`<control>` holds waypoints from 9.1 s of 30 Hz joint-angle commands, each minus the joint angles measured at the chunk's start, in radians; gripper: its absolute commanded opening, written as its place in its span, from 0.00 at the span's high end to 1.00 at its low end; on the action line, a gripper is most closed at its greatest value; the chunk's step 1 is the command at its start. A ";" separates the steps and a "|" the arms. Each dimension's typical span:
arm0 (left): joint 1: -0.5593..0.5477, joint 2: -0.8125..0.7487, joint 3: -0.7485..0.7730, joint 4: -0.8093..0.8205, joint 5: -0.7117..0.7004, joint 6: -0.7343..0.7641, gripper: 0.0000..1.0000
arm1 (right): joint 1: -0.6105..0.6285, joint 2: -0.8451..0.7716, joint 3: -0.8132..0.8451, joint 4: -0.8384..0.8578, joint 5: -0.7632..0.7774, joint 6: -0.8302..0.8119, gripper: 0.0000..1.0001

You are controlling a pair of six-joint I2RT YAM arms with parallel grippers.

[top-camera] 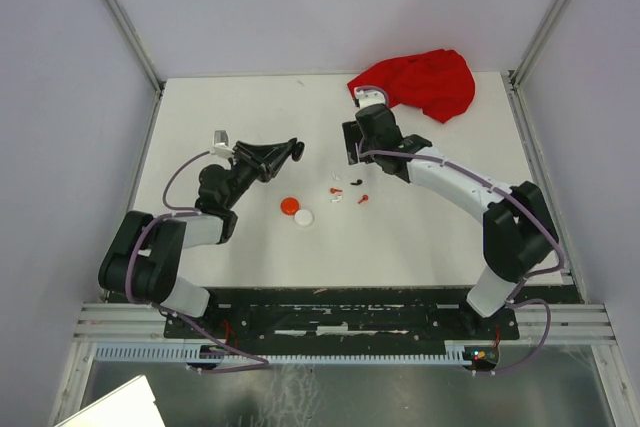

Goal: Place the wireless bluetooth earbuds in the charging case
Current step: Pick up the earbud from the center of the board, then place the earbud in the charging case.

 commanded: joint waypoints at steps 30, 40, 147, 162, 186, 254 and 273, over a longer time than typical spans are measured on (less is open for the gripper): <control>0.006 0.051 0.002 0.080 0.027 0.043 0.97 | -0.047 0.306 0.102 -0.217 -0.014 0.039 0.21; 0.005 0.072 0.014 0.090 0.031 0.036 0.97 | -0.056 0.343 0.134 -0.218 -0.021 0.034 0.21; 0.046 0.083 -0.045 0.182 0.058 -0.007 0.97 | -0.020 0.517 0.412 -0.378 -0.153 0.132 0.89; 0.032 0.104 0.014 0.122 0.085 0.000 0.97 | -0.018 0.029 0.032 0.309 -0.232 -0.138 0.96; -0.029 0.218 0.127 0.150 0.185 -0.087 0.97 | 0.014 -0.038 -0.474 1.387 -0.696 -0.348 0.98; -0.031 0.148 0.143 0.059 0.173 -0.146 0.97 | 0.076 0.081 -0.546 1.470 -0.653 -0.528 0.98; -0.031 0.167 0.150 0.066 0.171 -0.152 0.97 | 0.090 0.074 -0.554 1.472 -0.649 -0.545 0.98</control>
